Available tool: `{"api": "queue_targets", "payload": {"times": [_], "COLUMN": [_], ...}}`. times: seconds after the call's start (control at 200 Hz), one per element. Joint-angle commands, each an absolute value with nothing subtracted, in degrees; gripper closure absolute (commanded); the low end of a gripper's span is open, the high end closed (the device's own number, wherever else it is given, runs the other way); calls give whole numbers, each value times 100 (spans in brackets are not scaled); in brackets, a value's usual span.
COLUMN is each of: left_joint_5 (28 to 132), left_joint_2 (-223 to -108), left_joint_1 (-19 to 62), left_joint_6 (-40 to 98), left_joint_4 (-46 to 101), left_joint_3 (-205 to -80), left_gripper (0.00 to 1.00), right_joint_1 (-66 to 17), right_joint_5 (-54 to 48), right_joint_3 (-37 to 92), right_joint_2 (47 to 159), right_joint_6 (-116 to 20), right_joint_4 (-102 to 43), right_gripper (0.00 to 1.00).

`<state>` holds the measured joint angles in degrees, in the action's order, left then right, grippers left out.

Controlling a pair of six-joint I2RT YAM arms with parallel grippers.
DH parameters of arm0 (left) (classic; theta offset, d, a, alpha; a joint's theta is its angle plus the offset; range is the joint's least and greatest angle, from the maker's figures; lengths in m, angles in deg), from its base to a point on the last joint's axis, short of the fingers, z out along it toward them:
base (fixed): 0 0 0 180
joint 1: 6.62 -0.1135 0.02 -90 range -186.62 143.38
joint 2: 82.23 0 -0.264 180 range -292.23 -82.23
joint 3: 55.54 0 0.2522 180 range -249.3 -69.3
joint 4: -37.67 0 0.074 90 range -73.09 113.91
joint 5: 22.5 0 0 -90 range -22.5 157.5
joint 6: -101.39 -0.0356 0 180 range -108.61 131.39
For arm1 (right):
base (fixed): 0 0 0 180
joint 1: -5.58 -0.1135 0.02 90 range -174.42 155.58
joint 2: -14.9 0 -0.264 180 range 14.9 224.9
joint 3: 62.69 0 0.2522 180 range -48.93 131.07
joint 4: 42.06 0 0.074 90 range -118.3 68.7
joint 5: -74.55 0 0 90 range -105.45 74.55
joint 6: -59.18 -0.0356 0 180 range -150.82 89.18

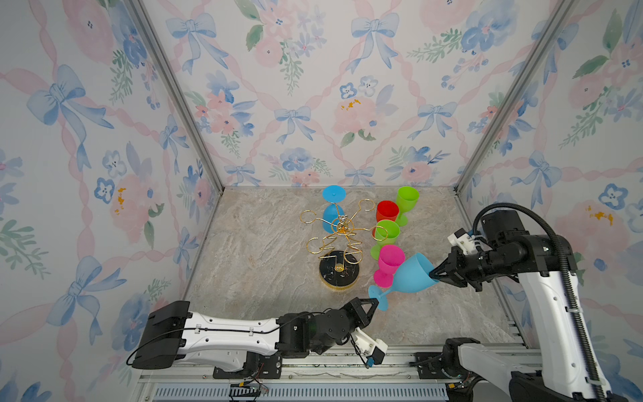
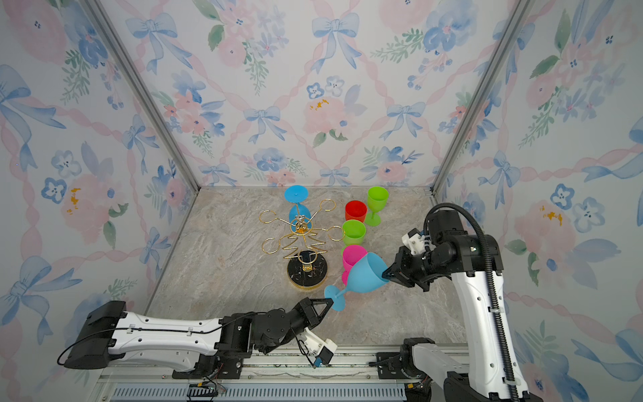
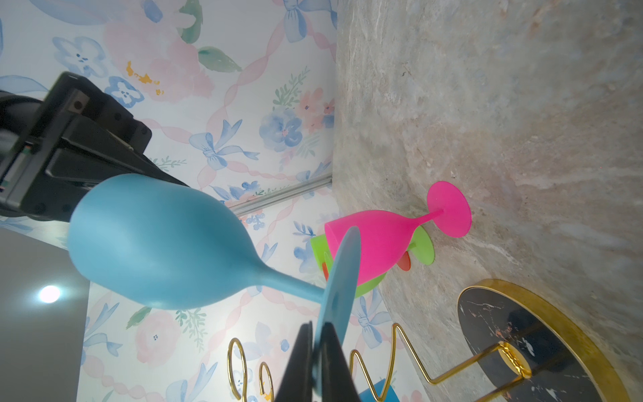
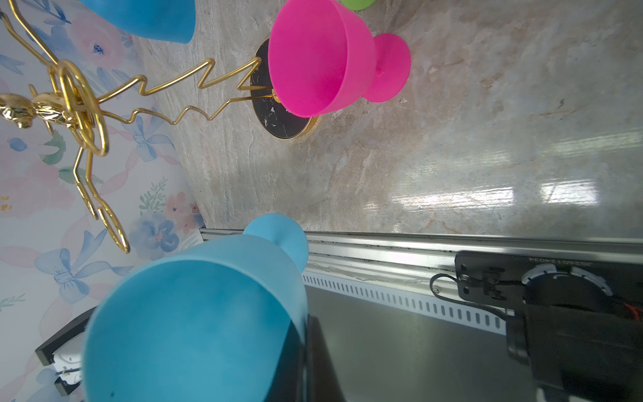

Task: Take the wine glass off the wine glass rack
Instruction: Place the wine glass at the top-right of the table.

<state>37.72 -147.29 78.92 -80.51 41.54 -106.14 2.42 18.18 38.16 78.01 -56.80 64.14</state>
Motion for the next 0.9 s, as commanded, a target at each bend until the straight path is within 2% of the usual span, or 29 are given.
{"api": "queue_targets", "payload": {"times": [0.0,0.365,0.535,0.7,0.82,0.895], "left_joint_5": [3814,4005,4218,4368,4405,4372], "left_joint_2": [-14594,-14429,-14293,-14179,-14072,-13985], "left_joint_1": [7934,7931,7934,7933,7934,7933], "left_joint_6": [-8079,-7862,-6926,-5867,-4935,-4405], "left_joint_4": [4058,4058,4049,4041,4024,4018], "left_joint_3": [-10484,-10446,-10693,-10940,-11162,-11296], "left_gripper": [85,73,57,33,23,21], "right_joint_1": [194,198,223,259,276,281], "right_joint_5": [1816,1554,1084,423,39,-287], "right_joint_3": [3994,4149,4607,5397,5783,6051], "right_joint_2": [7836,7908,7915,7990,8004,8041], "right_joint_6": [-5622,-5492,-5373,-5245,-5211,-5216], "right_joint_4": [6687,6761,6923,7110,7070,6959], "right_gripper": [100,100,100,100,100,100]}}
